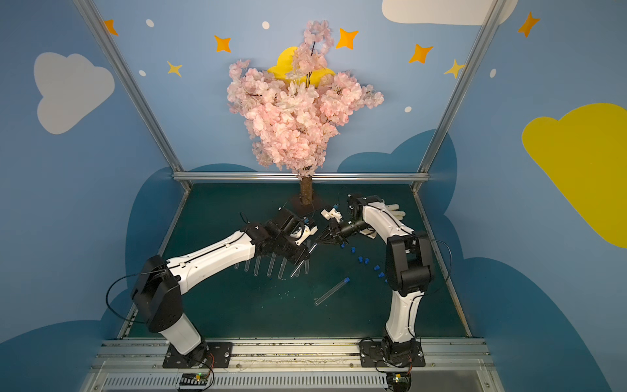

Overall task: Remove stoppers from test tubes
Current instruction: Open the stopper on the test tube.

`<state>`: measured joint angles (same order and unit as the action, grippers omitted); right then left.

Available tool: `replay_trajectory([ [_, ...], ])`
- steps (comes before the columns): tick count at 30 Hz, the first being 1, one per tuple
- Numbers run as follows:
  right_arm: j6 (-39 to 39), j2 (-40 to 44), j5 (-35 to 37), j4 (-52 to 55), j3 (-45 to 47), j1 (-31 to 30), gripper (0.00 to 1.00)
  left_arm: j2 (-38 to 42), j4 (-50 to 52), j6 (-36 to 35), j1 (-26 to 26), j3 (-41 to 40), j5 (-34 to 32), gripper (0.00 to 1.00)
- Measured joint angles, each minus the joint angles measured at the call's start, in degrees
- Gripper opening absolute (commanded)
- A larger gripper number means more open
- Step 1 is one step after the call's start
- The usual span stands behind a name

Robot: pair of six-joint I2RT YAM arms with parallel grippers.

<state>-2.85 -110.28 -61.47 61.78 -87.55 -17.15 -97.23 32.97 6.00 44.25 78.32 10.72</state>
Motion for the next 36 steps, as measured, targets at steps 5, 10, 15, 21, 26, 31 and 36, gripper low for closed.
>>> replay_trajectory([
  [5,-0.74,-0.39,0.92,0.76,-0.63,0.0,0.02,-0.28,0.04,-0.24,0.0,0.0,0.0,0.05],
  [10,-1.7,-0.76,1.95,2.56,-1.75,0.0,0.0,-0.28,0.22,-0.5,0.04,-0.02,-0.24,0.05],
  [15,-2.93,-1.36,3.5,4.52,-3.78,-0.13,0.0,-0.28,-0.31,-1.31,0.04,-0.26,-1.22,0.03],
  [21,-3.65,-1.92,4.55,5.7,-4.28,-0.11,0.0,-0.26,-2.62,-1.97,0.2,-2.12,-1.62,0.03],
  [26,-3.54,-2.14,4.85,6.05,-4.98,-0.09,0.0,-0.04,-4.02,-2.12,0.26,-3.02,-1.92,0.03],
  [31,-3.41,-2.25,6.21,6.69,-6.56,-0.11,0.0,0.07,-5.27,-2.14,0.26,-3.39,-2.62,0.03],
  [36,-3.41,-2.32,7.52,7.41,-7.1,-0.11,0.0,0.07,-6.58,-2.16,0.31,-4.11,-2.58,0.03],
])
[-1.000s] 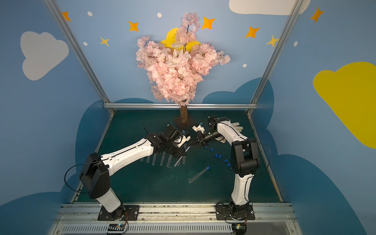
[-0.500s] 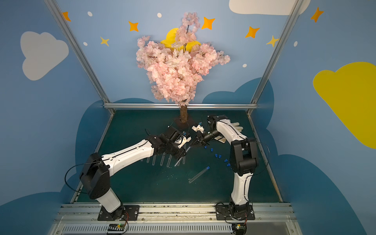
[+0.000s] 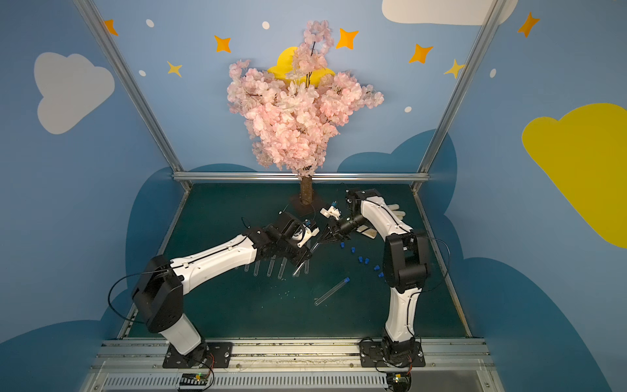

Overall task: Remove stoppers from test tubes
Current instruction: Open the stopper on the test tube, then place the stopper at the center of the board.

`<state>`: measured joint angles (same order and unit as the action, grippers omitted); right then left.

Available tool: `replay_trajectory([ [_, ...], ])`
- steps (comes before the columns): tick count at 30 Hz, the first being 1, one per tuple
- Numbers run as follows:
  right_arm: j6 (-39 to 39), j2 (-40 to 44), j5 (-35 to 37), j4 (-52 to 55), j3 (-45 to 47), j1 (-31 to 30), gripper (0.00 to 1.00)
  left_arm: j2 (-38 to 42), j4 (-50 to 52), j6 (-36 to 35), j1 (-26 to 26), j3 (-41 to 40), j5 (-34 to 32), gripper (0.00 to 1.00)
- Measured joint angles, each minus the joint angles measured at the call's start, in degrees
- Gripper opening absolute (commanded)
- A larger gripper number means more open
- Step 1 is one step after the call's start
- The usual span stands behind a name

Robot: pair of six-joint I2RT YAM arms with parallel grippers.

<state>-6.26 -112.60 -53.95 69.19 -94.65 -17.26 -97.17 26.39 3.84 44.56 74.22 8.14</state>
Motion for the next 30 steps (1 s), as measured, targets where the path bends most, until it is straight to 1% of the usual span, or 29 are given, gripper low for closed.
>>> replay_trajectory([
  [17,0.02,0.0,1.7,0.55,-0.17,0.0,0.0,0.04,-0.37,-0.26,0.09,-0.52,-0.04,0.03],
  [23,0.87,0.0,1.57,-0.09,-0.92,1.53,0.0,0.15,6.45,-0.15,-0.42,-3.19,-2.05,0.03],
  [30,1.99,0.0,3.41,-0.22,-0.92,2.82,0.0,0.24,7.87,0.33,-0.61,-3.41,-2.82,0.03],
])
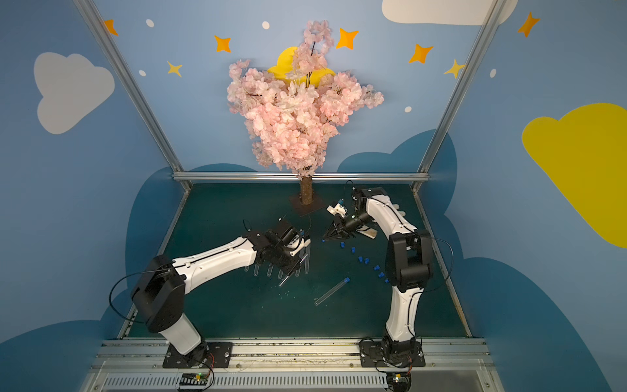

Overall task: Remove stoppers from test tubes
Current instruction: Place the stopper at the center of the board.

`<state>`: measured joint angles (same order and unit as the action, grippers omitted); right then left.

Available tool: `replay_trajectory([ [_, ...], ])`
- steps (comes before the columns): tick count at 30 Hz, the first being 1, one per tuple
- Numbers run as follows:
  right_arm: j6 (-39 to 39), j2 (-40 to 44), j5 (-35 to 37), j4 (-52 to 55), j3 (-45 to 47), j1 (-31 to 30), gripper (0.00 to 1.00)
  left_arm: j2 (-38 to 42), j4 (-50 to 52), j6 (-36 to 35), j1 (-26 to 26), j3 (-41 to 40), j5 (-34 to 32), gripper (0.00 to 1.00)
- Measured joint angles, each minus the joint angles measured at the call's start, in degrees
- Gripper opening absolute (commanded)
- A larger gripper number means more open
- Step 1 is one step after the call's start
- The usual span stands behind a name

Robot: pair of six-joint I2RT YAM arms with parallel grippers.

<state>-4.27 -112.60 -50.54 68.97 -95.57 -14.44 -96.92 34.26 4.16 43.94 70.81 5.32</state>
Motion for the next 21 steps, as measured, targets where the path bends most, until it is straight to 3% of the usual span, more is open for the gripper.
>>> replay_trajectory([
  [9,3.82,-0.85,10.29,0.04,0.48,3.87,0.0,2.86,-0.15,2.23,-1.73,-0.7,-0.11,0.03],
  [21,9.62,-16.0,18.99,0.44,-12.31,2.51,0.0,3.19,-0.24,3.85,-1.95,-0.74,0.0,0.04],
])
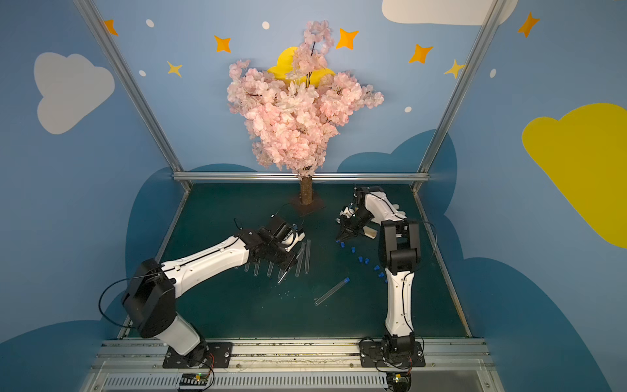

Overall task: Remove stoppers from test tubes
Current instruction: Place the stopper at the center of the board.

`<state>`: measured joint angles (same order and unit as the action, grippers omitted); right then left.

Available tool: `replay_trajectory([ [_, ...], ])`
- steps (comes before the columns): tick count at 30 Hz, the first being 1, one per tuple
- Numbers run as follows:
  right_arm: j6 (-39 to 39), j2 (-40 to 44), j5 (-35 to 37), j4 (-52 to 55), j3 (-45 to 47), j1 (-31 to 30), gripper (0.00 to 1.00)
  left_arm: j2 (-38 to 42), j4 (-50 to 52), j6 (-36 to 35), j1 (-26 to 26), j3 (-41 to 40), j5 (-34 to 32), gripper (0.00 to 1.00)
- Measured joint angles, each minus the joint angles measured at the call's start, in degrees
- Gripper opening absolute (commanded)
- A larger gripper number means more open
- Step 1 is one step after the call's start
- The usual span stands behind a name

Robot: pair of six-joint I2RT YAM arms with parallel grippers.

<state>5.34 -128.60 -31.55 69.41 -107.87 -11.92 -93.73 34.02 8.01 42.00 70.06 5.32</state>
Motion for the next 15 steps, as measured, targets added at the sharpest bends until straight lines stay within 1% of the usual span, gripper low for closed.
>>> replay_trajectory([
  [6,0.87,-4.24,2.99,1.33,-5.53,-1.92,0.0,0.76,0.09,0.39,0.0,-1.07,-0.17,0.04],
  [15,0.92,-7.67,6.64,3.96,-7.43,-3.37,0.0,0.96,0.66,1.22,0.0,-1.25,-1.31,0.04],
])
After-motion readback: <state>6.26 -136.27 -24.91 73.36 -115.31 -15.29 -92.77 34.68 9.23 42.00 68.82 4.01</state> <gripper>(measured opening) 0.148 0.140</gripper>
